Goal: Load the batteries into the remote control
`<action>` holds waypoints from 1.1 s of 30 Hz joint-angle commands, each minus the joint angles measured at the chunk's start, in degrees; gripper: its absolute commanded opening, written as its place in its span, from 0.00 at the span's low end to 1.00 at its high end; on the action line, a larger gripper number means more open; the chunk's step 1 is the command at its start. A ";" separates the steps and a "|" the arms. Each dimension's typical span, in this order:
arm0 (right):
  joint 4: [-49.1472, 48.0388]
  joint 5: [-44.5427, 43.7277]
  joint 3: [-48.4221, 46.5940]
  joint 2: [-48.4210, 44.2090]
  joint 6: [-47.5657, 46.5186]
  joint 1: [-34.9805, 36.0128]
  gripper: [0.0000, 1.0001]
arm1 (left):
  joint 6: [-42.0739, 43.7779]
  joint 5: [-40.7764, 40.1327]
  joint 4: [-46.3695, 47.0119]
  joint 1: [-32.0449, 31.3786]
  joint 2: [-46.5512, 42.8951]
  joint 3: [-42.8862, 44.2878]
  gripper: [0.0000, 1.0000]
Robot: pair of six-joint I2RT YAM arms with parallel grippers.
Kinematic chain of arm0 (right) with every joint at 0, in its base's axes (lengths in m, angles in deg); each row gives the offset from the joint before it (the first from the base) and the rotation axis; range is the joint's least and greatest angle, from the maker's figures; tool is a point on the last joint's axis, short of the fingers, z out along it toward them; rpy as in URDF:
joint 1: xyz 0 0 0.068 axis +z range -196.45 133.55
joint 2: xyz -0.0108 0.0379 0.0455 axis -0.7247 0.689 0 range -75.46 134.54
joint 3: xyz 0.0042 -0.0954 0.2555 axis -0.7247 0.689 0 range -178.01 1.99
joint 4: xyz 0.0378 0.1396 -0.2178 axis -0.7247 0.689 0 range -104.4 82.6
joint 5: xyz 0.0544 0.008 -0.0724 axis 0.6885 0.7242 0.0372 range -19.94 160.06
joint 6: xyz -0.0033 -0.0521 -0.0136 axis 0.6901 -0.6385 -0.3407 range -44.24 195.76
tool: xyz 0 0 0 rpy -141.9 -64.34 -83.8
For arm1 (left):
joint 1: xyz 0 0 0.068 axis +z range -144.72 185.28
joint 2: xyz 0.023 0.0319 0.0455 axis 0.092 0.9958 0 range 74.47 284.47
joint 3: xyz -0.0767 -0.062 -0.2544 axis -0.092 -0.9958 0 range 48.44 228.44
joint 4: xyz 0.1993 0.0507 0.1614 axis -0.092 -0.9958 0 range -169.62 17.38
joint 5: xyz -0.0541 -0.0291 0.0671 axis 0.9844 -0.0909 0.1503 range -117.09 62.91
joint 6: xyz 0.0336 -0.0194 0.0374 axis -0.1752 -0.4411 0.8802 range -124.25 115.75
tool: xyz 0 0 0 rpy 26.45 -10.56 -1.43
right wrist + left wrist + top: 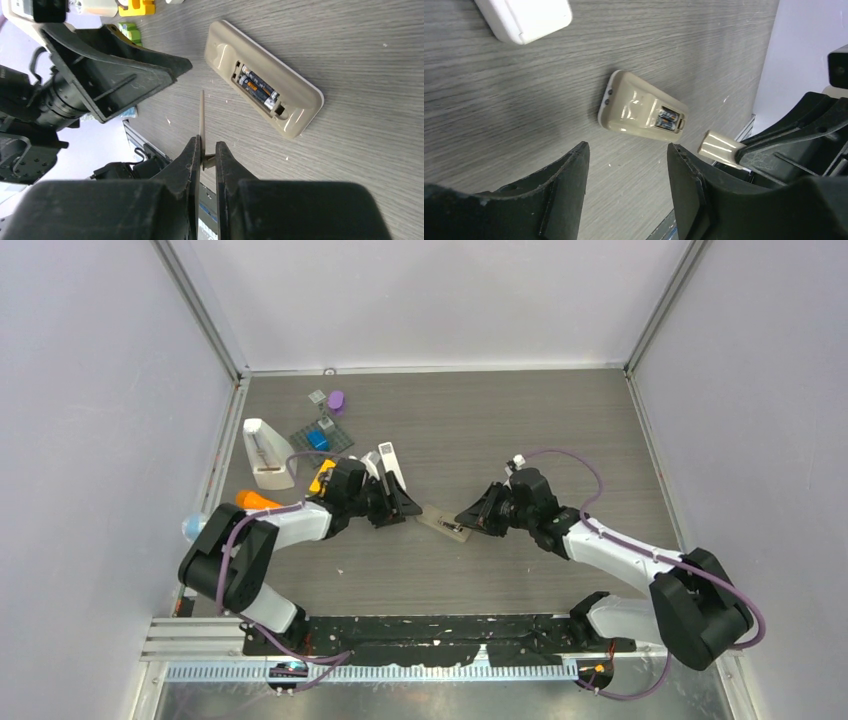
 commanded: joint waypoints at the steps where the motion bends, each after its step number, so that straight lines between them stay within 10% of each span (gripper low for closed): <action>1: -4.50 -1.79 -1.19 2.19 0.06 -0.08 0.05 | -2.74 2.20 11.55 0.46 3.33 -2.71 0.57; 33: -4.72 -2.09 -4.68 14.31 -1.19 -0.09 0.05 | 1.21 -1.50 9.11 0.46 3.83 -2.60 0.57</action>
